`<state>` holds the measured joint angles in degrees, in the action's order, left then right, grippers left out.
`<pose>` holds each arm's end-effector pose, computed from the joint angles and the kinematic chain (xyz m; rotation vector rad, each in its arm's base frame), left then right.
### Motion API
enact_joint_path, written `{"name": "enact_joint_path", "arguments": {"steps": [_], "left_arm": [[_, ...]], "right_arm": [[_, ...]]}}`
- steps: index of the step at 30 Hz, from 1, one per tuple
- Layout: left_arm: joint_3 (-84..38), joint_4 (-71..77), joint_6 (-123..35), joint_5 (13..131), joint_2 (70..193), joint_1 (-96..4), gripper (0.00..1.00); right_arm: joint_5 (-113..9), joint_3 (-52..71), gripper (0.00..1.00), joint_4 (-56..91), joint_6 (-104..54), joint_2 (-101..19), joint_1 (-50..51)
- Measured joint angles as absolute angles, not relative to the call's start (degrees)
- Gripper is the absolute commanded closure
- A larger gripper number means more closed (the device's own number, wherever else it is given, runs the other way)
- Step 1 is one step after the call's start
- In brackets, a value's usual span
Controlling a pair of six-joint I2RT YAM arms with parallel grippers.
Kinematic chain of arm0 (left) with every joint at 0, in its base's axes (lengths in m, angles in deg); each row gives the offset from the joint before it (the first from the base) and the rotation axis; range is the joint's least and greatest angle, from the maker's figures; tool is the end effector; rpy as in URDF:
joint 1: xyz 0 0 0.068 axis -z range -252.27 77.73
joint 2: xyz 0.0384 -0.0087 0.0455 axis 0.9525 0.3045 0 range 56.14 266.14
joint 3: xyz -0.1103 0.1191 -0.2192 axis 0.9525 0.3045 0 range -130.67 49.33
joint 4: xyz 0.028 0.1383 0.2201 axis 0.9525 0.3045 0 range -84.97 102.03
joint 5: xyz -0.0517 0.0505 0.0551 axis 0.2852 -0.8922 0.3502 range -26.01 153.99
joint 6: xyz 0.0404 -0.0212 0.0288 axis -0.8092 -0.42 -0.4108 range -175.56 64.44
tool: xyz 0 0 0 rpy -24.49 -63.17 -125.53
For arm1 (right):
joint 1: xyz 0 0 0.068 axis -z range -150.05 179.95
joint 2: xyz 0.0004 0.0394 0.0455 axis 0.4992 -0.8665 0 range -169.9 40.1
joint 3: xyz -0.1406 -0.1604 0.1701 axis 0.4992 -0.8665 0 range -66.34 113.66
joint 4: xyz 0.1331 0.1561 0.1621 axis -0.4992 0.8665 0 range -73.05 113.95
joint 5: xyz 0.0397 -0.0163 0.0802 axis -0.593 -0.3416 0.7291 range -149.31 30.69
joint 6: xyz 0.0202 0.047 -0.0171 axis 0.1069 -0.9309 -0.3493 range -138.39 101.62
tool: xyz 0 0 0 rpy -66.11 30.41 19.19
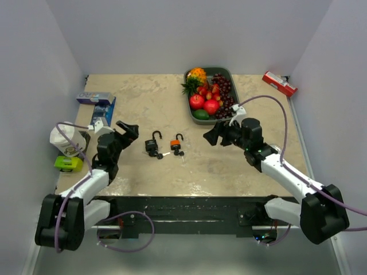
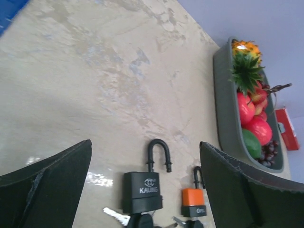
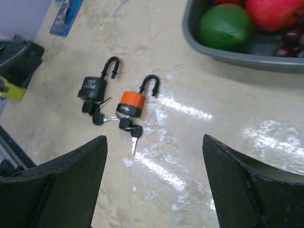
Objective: Unlock with the key
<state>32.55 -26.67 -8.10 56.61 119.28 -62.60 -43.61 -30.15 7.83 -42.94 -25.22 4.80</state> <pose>0.2166 -0.0322 0.1854 -0.6908 1.7314 -0.5820 0.2266 0.1170 0.2494 -0.2025 1.9889 0.8345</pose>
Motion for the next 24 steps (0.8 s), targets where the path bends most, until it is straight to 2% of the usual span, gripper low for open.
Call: {"name": "enact_joint_path", "arguments": {"steps": [5, 14, 24], "left_arm": [[28.0, -12.9, -14.0, 63.6, 109.9, -66.2, 0.00], [13.5, 3.4, -27.7, 67.5, 96.4, -66.2, 0.01], [11.1, 12.1, -34.4, 67.4, 96.5, -66.2, 0.01]], "right_arm": [[-46.9, -31.0, 0.16, 9.1, -44.3, -21.5, 10.5], [-58.7, -32.1, 0.15, 11.3, -42.7, -2.5, 11.3], [-61.5, -32.8, 0.15, 14.4, -41.5, -1.1, 11.3]]}}
